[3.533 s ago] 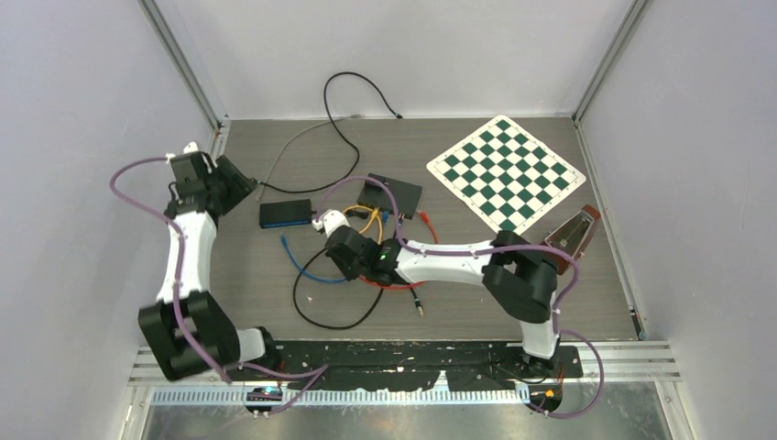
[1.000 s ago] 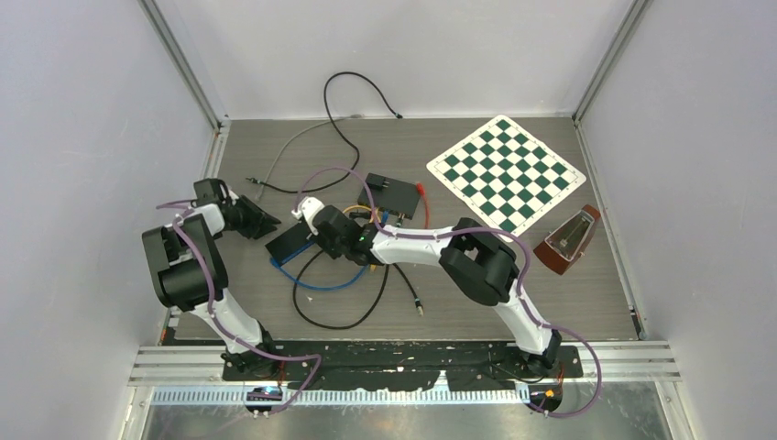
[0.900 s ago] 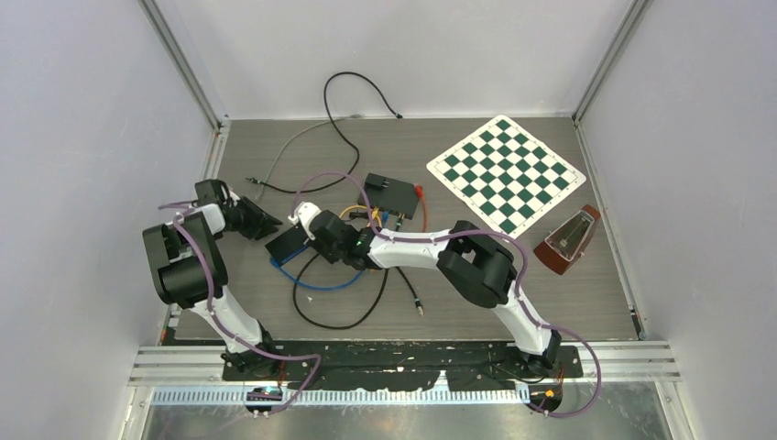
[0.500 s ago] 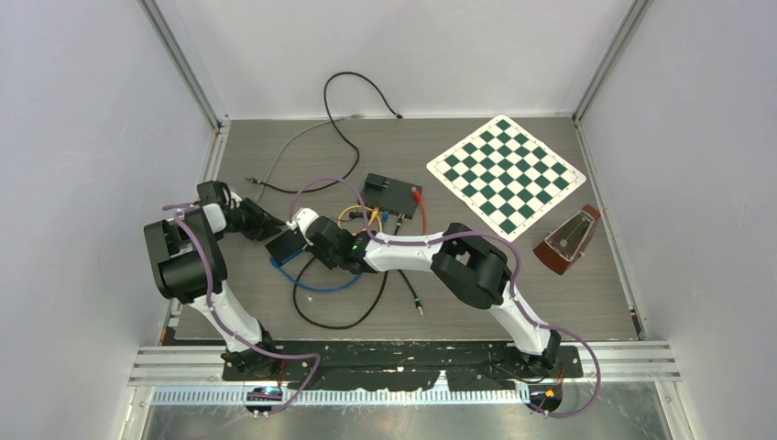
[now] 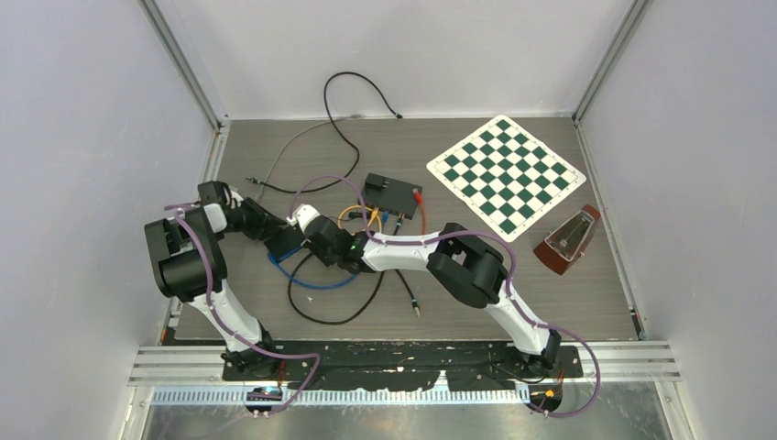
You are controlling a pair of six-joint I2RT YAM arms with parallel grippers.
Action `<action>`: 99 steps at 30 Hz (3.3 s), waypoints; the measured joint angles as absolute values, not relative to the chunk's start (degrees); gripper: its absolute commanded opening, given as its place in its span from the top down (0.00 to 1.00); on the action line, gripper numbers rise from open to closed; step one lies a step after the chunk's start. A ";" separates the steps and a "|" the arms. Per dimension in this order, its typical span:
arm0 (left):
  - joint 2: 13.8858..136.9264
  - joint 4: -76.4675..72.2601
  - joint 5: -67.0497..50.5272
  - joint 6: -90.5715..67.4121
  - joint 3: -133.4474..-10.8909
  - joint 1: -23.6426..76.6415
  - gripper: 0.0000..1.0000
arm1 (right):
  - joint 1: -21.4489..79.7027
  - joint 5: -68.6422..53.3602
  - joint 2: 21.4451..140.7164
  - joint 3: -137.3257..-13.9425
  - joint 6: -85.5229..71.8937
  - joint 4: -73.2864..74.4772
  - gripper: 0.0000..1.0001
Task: Insert the plug into the switch port
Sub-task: Insert the connector into the switch port.
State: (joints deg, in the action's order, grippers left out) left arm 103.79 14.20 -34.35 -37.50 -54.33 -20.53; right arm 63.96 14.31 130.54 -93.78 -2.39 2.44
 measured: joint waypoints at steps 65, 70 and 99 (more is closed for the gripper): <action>104.25 12.86 -35.48 -37.43 -54.15 -20.21 0.73 | 64.47 16.93 130.10 -89.65 -4.32 -6.20 0.95; 104.25 12.80 -35.79 -37.36 -54.00 -20.16 0.73 | 64.55 18.22 130.10 -89.65 -4.16 -6.79 0.95; 108.62 21.10 -42.22 -27.46 -62.57 -18.90 0.76 | 63.29 13.28 130.26 -89.69 2.79 -9.69 0.95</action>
